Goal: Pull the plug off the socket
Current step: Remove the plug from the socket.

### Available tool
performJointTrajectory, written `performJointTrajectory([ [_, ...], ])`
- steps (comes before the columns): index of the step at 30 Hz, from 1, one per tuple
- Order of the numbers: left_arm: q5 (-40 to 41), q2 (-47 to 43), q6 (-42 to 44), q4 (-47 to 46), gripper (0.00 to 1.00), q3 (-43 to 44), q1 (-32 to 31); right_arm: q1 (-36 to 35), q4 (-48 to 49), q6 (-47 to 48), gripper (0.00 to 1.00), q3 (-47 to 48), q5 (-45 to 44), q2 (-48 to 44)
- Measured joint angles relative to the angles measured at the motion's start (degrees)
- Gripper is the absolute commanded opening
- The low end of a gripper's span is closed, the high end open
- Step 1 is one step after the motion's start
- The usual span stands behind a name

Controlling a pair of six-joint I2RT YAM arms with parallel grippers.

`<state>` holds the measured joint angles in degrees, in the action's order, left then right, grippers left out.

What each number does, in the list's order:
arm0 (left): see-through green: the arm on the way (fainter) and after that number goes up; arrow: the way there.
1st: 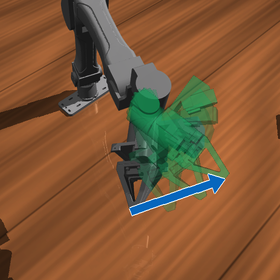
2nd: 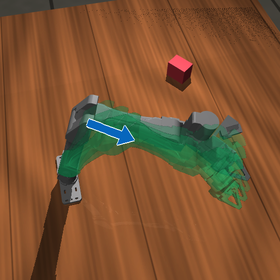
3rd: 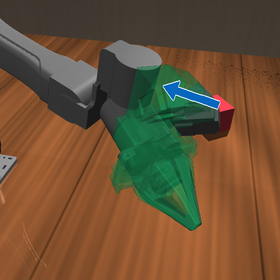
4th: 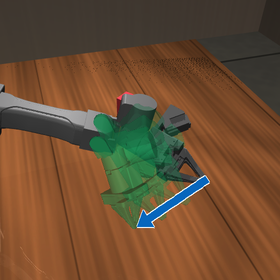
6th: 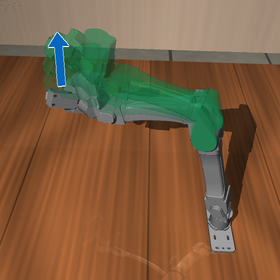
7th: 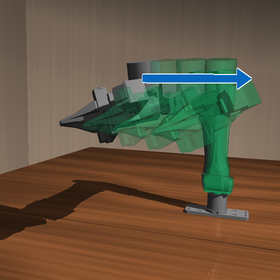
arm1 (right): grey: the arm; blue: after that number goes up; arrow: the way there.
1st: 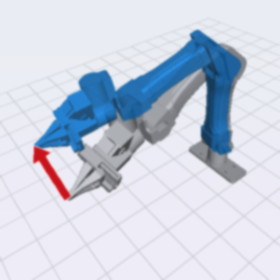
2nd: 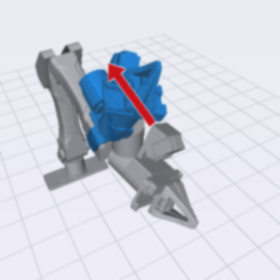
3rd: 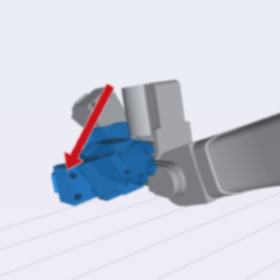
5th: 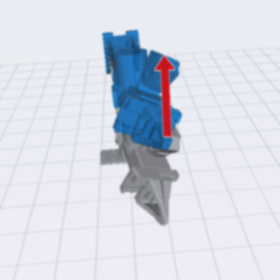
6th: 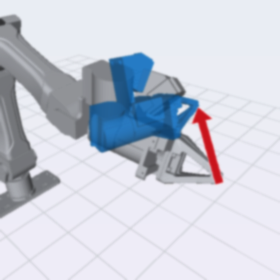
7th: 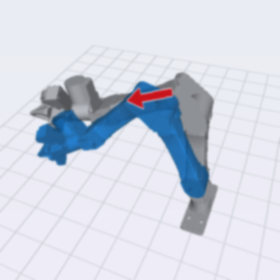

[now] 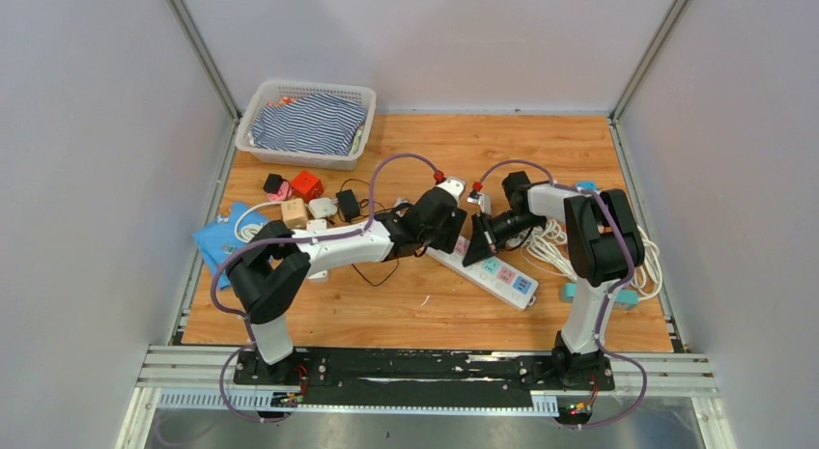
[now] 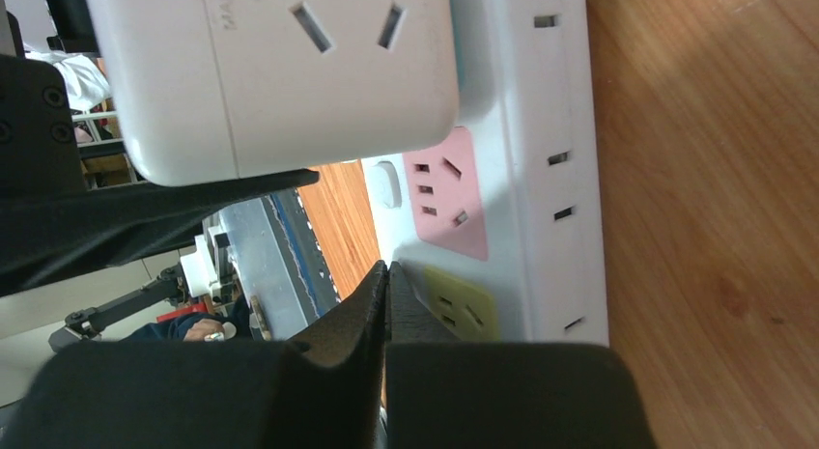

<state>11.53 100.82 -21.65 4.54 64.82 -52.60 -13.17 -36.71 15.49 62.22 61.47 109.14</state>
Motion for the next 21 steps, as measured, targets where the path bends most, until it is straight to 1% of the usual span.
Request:
performJointTrajectory([
  [4, 3.96, 2.21, 2.03, 3.41, 0.00, 3.54, -1.64, 0.00, -0.52, -0.11, 0.00, 0.24, -0.31, 0.00],
  [10, 5.16, 3.85, 3.63, 7.19, 0.00, 6.75, -2.23, 0.00, -0.79, -0.50, 0.00, 0.37, -0.46, 0.20],
  [14, 2.78, 4.33, 3.10, 8.07, 0.00, 7.58, -1.46, 0.00, -1.16, -0.61, 0.00, 0.59, -0.68, 0.28],
  [19, -4.20, 4.31, 0.59, 6.62, 0.00, 7.04, 1.95, 0.00, -1.60, -0.79, 0.00, 1.01, -1.29, 0.26],
  [21, -5.77, 4.24, 0.07, 5.53, 0.00, 6.47, 2.62, 0.00, -1.68, -0.85, 0.00, 1.07, -1.29, 0.26],
])
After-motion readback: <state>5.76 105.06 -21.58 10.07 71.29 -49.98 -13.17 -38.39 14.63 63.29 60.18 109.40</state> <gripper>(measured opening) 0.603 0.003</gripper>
